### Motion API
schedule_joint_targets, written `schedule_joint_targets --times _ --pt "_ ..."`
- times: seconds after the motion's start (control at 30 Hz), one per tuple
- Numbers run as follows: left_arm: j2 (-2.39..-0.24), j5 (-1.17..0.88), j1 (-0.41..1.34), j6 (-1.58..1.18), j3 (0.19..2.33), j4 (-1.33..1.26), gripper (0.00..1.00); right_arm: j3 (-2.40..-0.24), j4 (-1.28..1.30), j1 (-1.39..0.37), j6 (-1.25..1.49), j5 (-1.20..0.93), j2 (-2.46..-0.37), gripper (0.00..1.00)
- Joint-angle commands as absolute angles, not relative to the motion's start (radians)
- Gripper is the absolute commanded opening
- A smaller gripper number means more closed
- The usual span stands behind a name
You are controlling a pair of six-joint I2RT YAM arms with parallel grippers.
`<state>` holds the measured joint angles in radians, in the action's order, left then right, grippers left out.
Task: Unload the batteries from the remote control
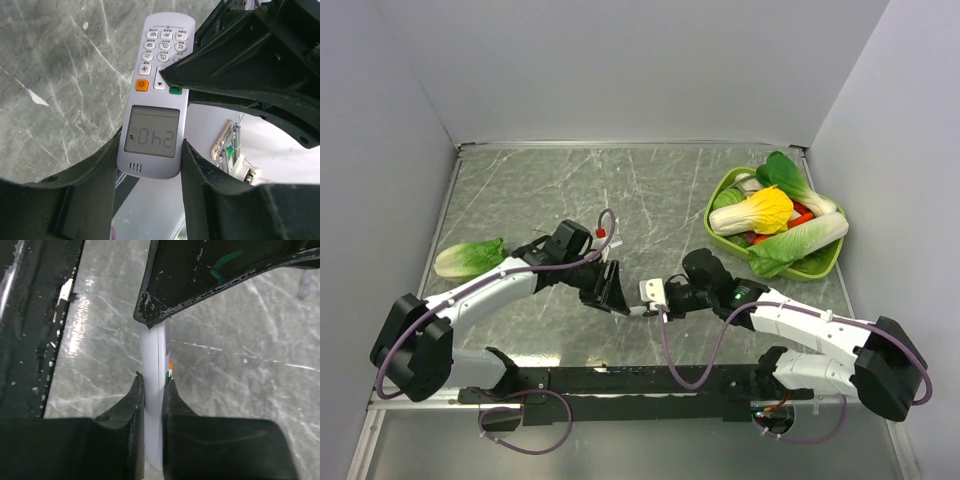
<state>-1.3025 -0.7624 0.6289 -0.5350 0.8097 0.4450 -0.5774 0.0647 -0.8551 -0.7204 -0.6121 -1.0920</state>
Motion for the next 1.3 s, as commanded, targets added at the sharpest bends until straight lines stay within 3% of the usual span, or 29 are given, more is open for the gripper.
schedule_joint_targets --times 0.0,0.1,0.17,0.2,0.5,0.8,1.0,1.27 --pt "-1.315 -0.782 0.629 -0.531 0.899 0.439 0.03 -0.661 0.101 -0.862 -0.693 -0.647 -1.123 0.0" --pt "-1.324 -0.74 0.601 -0.534 0.945 0.474 0.27 -0.686 0.114 -0.864 -0.644 -0.647 -1.153 0.0" --pt "-1.328 -0.718 0.566 -0.534 0.985 0.485 0.32 -0.683 0.1 -0.864 -0.626 -0.65 -1.163 0.0" --pt "-1.33 -0.71 0.551 -0.537 0.997 0.494 0.41 -0.675 0.086 -0.864 -0.603 -0.649 -1.161 0.0" --pt "-1.319 -0.5 0.462 -0.537 1.141 0.54 0.63 -0.675 -0.051 -0.861 -0.37 -0.66 -1.195 0.0" --pt "-1.224 -0.506 0.43 -0.538 1.046 0.448 0.75 -0.647 -0.201 -0.861 -0.157 -0.571 -1.212 0.0" --pt "-1.114 -0.368 0.413 -0.59 0.957 0.393 0.75 -0.686 -0.212 -0.851 0.232 -0.385 -1.282 0.0" --pt "-1.013 -0.319 0.413 -0.675 0.804 0.344 0.72 -0.536 -0.569 -0.842 0.632 -0.354 -1.305 0.0"
